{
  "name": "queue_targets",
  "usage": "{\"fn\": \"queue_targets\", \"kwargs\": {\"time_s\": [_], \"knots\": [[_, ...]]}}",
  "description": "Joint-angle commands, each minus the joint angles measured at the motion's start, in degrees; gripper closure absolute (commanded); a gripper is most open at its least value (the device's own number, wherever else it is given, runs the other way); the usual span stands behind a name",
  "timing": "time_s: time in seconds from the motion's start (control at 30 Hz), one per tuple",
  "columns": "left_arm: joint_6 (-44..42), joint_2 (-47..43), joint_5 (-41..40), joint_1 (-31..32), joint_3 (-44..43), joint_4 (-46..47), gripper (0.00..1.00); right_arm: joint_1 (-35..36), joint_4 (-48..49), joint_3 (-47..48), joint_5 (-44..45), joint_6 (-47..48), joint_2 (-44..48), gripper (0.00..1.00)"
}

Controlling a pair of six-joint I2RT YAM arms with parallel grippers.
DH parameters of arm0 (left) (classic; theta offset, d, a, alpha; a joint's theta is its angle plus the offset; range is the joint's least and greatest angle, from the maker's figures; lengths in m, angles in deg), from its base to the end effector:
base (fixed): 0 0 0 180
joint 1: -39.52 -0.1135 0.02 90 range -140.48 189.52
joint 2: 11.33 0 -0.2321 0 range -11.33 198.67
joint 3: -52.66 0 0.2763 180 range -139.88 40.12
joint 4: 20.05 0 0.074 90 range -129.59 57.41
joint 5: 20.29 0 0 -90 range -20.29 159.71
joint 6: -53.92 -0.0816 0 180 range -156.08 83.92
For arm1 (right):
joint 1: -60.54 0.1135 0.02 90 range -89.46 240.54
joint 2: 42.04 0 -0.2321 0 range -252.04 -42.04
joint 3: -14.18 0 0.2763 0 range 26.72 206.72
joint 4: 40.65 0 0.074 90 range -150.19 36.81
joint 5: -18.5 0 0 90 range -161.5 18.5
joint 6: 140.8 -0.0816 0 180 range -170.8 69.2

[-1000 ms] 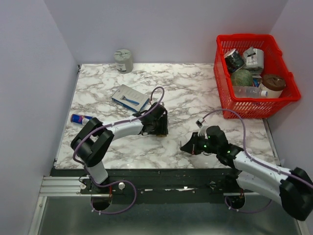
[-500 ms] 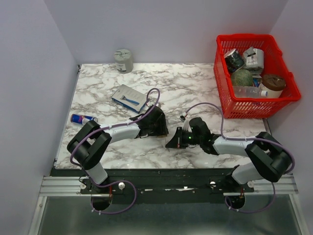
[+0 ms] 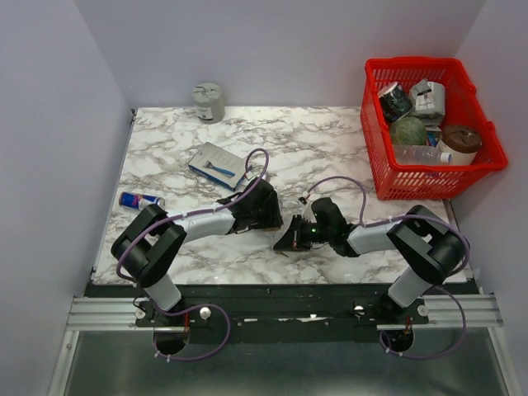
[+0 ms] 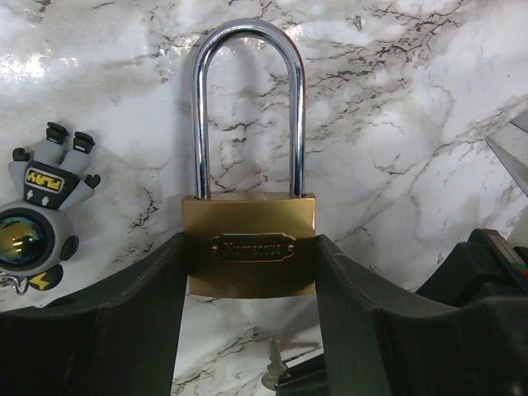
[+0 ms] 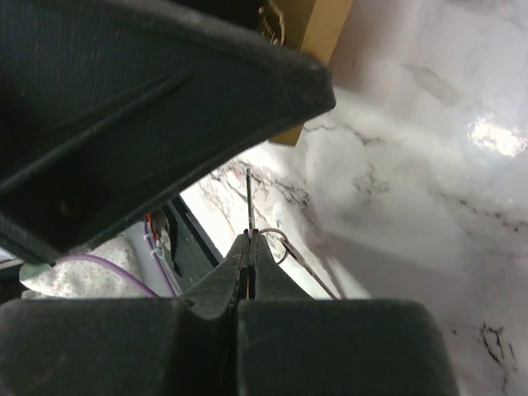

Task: Unlock with the key

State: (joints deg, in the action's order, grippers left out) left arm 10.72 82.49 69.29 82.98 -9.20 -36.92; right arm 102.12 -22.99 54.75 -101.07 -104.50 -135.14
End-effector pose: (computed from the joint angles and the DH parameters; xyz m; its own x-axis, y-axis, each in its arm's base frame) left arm 0.2707 -0.2557 0.0817 -0.8729 -0.1771 -0.4547 0.0701 0.8766 -0.4761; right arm 0.2123 0.2422 0.0431 -0.9625 0.0832 -0.2583 -0.1764 0.5319 0.8283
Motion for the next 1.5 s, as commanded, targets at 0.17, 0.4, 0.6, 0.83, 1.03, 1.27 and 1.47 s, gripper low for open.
{"fn": "queue_targets", "kwargs": {"time_s": [0.17, 0.4, 0.6, 0.83, 1.03, 1.27, 1.47], "knots": [[0.4, -2.4, -0.9, 0.0, 0.5, 3.8, 1.00, -1.8, 4.9, 1.5, 0.1, -1.5, -4.0, 0.99], [0.4, -2.2, -0.8, 0.0, 0.6, 4.0, 1.00, -3.7, 6.8, 1.4, -0.4, -1.1, -6.0, 0.99], [0.0, -1.6, -0.6, 0.0, 0.4, 4.0, 1.00, -3.9, 4.9, 3.9, -0.9, 2.6, -7.0, 0.99], [-0.7, -1.8, -1.5, 0.0, -0.3, 3.3, 1.00, -3.9, -0.7, 3.7, 0.0, 5.6, -5.6, 0.99], [-1.1, -2.1, -2.1, 0.0, -0.8, 3.0, 1.00, -1.9, -0.8, 2.5, -0.1, 5.4, -4.8, 0.99], [-1.2, -2.0, -2.4, 0.0, -0.8, 2.8, 1.00, -0.5, -1.1, 3.1, 1.0, 5.2, -4.9, 0.99], [-1.2, -1.8, -2.0, 0.1, -0.7, 2.9, 1.00, -0.5, -0.8, 3.0, 4.1, 5.1, -3.8, 0.99]]}}
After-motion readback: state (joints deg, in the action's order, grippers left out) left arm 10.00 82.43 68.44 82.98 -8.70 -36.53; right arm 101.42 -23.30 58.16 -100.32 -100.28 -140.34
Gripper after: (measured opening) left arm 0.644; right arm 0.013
